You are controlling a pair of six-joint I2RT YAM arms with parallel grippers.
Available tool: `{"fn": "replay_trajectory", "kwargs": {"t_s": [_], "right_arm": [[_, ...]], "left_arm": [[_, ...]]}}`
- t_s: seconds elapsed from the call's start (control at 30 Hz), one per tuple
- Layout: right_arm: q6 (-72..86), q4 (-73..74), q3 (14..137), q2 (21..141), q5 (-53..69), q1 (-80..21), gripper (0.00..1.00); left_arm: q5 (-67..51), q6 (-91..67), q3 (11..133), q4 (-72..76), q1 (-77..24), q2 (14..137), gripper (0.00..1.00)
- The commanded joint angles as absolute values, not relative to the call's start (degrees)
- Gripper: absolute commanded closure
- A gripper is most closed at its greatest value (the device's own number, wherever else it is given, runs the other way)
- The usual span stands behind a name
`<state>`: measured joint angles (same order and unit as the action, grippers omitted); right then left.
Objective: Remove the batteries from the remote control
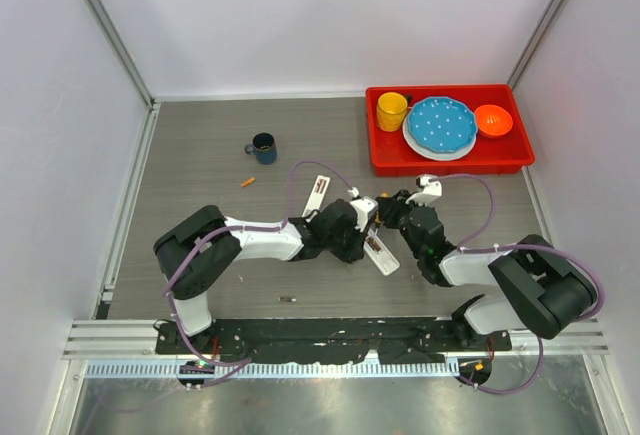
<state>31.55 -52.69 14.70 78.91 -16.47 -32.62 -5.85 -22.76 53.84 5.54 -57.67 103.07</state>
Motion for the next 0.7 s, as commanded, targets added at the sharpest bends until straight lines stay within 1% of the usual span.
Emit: {"fn": "replay_trajectory", "kwargs": {"t_s": [0.0, 0.13, 0.3, 0.43, 0.67], "right_arm": [[29.71, -55.11, 13.8, 78.57, -20.47, -34.1, 0.98], [29.09, -54.84, 13.27, 78.84, -22.59, -35.94, 0.99], [30.23, -54.23, 13.01, 78.49, -21.45, -36.83, 0.99], [33.74, -55.36, 11.61, 78.13, -19.43, -36.83, 0.99], [40.25, -60.29, 8.79, 78.31, -19.77, -36.83, 0.98]], "left_arm": [[-8.35, -23.64, 55.2, 5.98, -57.74, 103.97, 0.82], [-9.05, -23.99, 55.46, 6.24, -57.74, 104.41, 0.82], [-9.49, -24.34, 56.07, 5.98, -57.75, 105.38, 0.84], [-8.35, -24.61, 56.86, 4.58, -57.66, 106.17, 0.87], [-8.09, -24.7, 58.18, 2.9, -57.22, 107.49, 0.89]]}}
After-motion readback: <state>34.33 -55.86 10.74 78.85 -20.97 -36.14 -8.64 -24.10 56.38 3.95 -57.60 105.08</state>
